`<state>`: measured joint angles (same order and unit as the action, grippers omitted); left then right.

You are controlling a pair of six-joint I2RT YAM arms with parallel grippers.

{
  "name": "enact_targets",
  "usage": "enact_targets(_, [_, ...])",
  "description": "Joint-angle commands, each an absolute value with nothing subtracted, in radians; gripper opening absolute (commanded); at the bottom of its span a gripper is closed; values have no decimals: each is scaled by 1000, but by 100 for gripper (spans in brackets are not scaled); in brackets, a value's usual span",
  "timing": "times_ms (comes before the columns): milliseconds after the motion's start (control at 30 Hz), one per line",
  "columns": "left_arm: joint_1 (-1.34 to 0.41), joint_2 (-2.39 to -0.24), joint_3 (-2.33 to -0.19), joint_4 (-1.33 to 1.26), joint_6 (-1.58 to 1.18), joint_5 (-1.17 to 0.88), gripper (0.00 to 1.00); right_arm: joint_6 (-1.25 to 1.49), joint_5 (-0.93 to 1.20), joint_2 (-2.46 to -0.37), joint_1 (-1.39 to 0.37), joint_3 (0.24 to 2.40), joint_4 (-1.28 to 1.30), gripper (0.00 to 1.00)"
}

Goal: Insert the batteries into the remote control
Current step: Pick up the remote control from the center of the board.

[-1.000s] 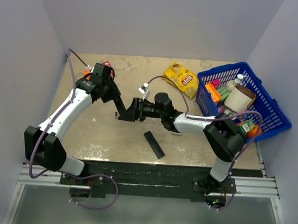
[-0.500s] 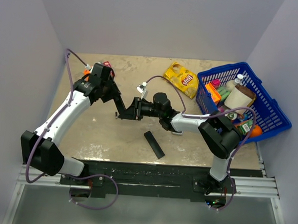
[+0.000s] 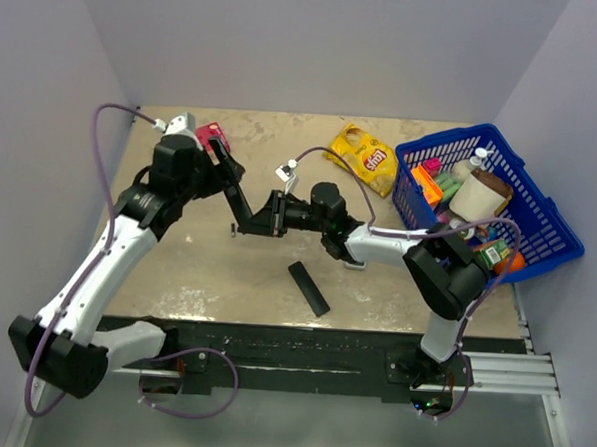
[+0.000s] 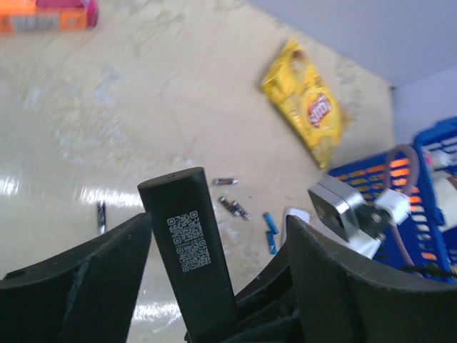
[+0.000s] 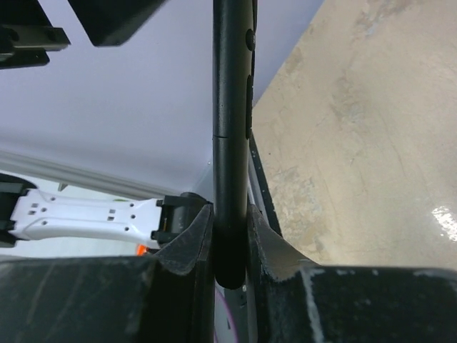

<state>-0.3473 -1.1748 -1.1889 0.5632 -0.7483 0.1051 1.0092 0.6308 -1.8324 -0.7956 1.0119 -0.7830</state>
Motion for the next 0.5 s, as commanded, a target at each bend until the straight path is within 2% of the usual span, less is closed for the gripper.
enact_targets(0, [-336, -978, -1105, 232, -596, 5, 83, 977, 676, -1712, -766, 1023, -787, 0])
enact_targets(200, [-241, -841, -985, 15, -570, -268, 94, 977, 767, -1612, -700, 994, -781, 0])
enact_targets(300, [-178, -828, -885, -182, -674, -426, 96, 979, 813, -1563, -669, 970, -785, 0])
enact_targets(333, [-169, -831, -856, -312, -713, -527, 96, 985, 825, -1551, -661, 963, -790, 0])
enact_targets(467, [-167, -882, -698, -688, -935, -692, 96, 992, 874, -1491, -640, 937, -810, 0])
